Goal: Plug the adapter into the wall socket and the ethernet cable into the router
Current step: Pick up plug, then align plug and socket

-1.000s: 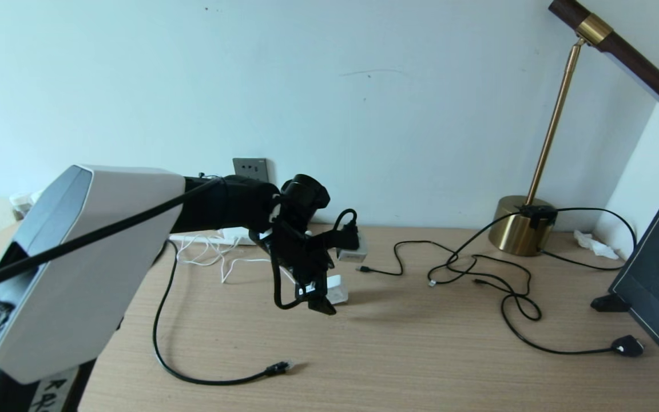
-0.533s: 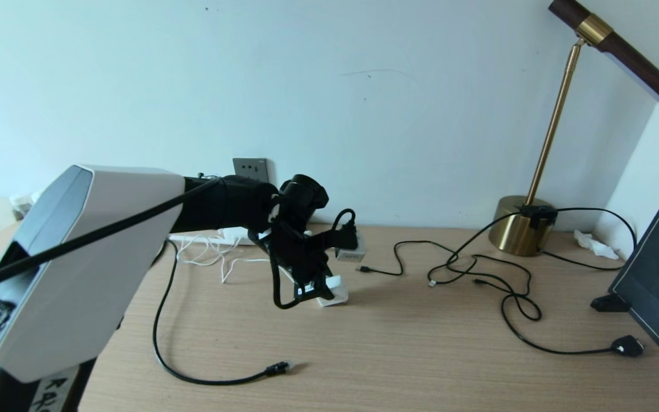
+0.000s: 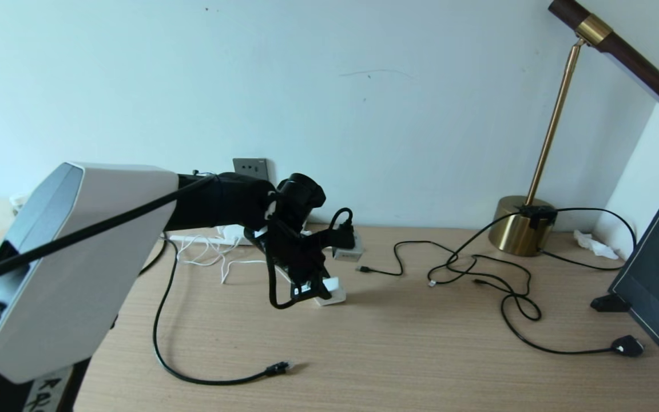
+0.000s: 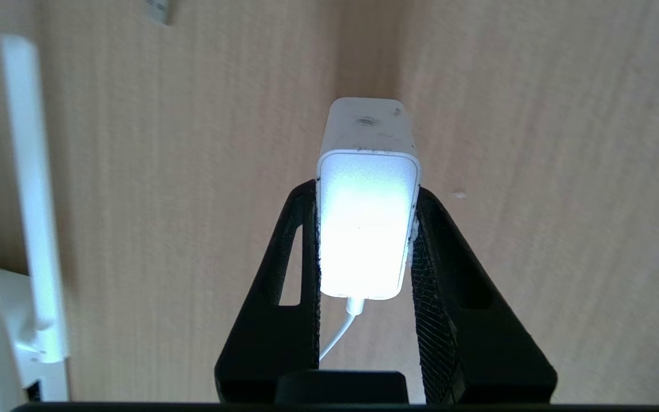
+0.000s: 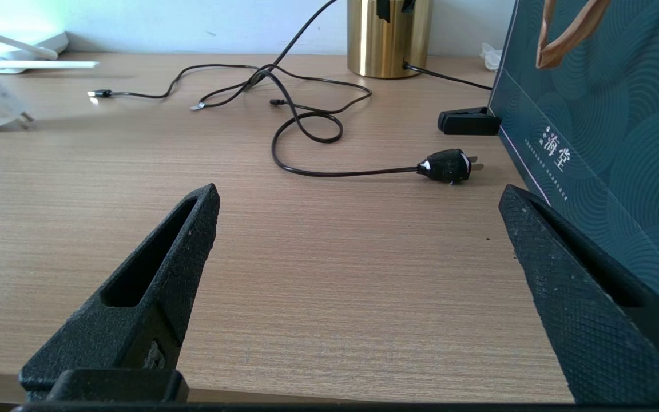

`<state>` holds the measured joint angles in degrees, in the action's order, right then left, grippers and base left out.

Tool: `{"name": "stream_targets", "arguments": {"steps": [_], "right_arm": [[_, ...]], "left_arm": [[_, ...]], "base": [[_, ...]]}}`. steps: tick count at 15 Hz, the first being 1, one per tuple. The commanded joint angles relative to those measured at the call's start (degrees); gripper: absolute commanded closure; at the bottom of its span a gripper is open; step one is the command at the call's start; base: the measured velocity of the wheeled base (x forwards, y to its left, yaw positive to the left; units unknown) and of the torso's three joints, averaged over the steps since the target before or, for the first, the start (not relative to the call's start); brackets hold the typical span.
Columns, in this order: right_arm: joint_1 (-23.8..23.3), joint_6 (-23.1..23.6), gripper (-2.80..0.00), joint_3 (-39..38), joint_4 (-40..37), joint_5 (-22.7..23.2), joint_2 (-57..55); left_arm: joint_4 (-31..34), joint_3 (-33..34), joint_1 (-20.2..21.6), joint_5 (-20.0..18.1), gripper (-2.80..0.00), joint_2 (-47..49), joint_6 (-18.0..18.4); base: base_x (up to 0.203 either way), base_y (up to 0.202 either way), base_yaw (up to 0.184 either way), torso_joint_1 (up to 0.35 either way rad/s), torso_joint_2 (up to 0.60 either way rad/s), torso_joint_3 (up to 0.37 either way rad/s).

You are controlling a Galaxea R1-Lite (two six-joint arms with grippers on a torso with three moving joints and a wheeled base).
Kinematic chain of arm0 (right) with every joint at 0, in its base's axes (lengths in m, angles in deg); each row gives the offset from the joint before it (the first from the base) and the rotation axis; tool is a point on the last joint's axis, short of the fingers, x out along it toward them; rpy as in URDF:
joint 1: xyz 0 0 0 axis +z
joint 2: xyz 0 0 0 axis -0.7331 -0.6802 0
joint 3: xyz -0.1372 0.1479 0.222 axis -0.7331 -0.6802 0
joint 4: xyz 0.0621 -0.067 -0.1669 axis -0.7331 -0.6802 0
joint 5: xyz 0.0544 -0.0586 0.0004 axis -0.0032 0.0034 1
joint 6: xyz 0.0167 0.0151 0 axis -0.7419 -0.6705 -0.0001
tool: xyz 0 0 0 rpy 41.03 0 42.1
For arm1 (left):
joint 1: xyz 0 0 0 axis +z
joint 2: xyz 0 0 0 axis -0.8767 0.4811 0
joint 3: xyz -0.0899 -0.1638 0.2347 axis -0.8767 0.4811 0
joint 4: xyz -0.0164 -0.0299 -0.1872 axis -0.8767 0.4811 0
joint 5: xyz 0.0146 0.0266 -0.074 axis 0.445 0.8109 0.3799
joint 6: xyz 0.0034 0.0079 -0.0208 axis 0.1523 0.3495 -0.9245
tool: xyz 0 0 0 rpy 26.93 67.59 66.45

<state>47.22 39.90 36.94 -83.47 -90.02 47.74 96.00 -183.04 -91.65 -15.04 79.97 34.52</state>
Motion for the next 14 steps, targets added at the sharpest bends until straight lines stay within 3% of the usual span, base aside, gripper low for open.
{"name": "stream_targets", "arguments": {"steps": [1,5,9,12,14], "right_arm": [[0.0,0.0,-2.80,-0.7,0.0,0.0,0.0],[0.0,0.0,-2.80,-0.7,0.0,0.0,0.0],[0.0,0.0,-2.80,-0.7,0.0,0.0,0.0],[0.0,0.0,-2.80,-0.7,0.0,0.0,0.1],[0.0,0.0,-2.80,-0.7,0.0,0.0,0.1]], "left_arm": [[2.7,0.6,0.2,-1.0,0.00,-3.3,0.4],[4.8,5.6,2.5,-6.5,0.00,-10.4,0.5],[5.2,13.2,7.2,-16.0,0.00,-18.3,1.6],[7.7,18.1,12.7,-17.3,0.00,-22.7,2.9],[8.5,21.3,19.2,-18.0,0.00,-24.6,4.4]], "base": [[0.000,0.000,0.000,0.000,0.00,0.000],[0.000,0.000,0.000,0.000,0.00,0.000],[0.000,0.000,0.000,0.000,0.00,0.000],[0.000,0.000,0.000,0.000,0.00,0.000],[0.000,0.000,0.000,0.000,0.00,0.000]]}}
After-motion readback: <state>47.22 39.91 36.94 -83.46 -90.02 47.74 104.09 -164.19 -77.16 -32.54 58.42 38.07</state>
